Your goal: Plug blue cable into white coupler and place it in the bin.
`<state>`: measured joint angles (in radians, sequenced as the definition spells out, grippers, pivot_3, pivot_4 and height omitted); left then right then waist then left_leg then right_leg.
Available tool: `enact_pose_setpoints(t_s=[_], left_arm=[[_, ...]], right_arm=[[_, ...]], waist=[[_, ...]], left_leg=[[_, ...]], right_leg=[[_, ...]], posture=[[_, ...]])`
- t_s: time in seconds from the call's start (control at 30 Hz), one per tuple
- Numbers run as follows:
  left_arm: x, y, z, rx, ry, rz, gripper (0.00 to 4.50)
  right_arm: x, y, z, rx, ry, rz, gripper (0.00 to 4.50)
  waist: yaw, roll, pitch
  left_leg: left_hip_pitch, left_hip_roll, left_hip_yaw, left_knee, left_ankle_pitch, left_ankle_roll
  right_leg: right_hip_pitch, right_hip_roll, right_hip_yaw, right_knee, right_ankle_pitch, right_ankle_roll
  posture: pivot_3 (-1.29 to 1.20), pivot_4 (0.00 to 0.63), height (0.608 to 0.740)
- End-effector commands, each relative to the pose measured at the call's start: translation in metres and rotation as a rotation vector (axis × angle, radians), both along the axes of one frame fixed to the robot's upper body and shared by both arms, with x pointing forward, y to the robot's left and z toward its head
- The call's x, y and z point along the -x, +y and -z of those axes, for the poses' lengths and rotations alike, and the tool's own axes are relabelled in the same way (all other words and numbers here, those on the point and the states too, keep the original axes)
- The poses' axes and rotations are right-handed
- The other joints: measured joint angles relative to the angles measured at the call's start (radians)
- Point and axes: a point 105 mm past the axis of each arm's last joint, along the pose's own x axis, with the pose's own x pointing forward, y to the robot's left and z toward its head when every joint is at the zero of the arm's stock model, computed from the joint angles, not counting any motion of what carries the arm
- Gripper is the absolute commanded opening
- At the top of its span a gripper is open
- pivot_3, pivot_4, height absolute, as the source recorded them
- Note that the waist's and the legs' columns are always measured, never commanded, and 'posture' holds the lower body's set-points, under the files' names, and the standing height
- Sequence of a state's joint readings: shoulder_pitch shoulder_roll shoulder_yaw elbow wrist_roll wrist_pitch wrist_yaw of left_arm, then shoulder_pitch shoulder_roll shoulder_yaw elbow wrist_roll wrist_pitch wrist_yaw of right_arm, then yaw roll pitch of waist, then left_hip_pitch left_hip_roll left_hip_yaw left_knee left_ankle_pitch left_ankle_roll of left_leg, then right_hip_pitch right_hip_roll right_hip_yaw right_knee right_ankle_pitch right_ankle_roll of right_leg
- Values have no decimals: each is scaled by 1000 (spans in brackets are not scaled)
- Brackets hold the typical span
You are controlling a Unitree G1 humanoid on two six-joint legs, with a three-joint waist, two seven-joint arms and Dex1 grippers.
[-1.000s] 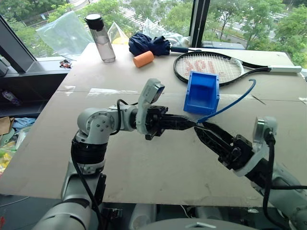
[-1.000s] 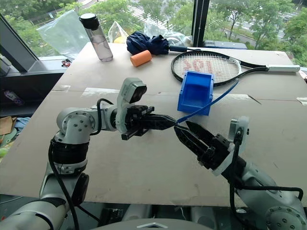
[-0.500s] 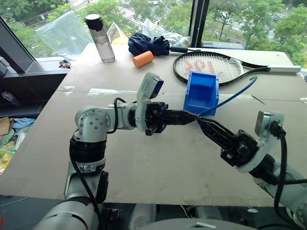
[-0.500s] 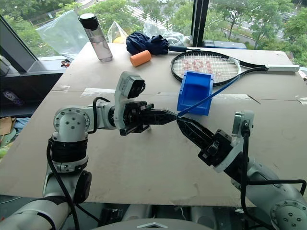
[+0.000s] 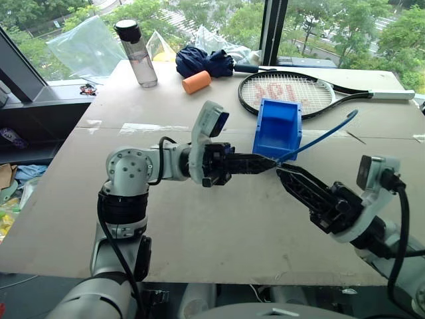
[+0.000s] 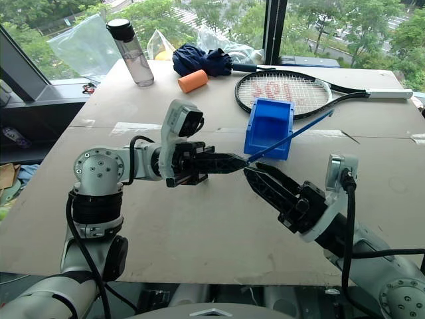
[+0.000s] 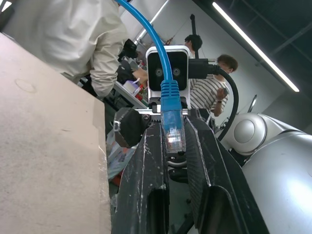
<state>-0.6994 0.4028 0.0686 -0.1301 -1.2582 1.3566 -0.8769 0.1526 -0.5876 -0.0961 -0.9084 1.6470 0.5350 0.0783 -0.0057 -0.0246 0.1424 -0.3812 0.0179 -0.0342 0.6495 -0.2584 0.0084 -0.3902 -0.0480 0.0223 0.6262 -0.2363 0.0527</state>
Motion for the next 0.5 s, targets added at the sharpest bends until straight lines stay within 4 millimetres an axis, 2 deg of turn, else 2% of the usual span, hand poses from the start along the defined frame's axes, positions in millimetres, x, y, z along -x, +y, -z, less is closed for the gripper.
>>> enact_pose_setpoints(t_s=[0.03, 0.5], left_arm=[[4, 3, -9, 35, -4, 24, 0], [16, 0, -1, 12, -9, 61, 0]], right_arm=[[9, 0, -13, -26, -60, -26, 2454], [-1, 2, -17, -26, -76, 4, 2454]], waist=[[0, 0, 0], [-2, 0, 0]], left_leg=[[0, 0, 0, 0, 0, 0], [0, 0, 0, 0, 0, 0]], right_leg=[[0, 0, 0, 0, 0, 0], [0, 0, 0, 0, 0, 0]], posture=[[0, 150, 740], [0, 150, 740]])
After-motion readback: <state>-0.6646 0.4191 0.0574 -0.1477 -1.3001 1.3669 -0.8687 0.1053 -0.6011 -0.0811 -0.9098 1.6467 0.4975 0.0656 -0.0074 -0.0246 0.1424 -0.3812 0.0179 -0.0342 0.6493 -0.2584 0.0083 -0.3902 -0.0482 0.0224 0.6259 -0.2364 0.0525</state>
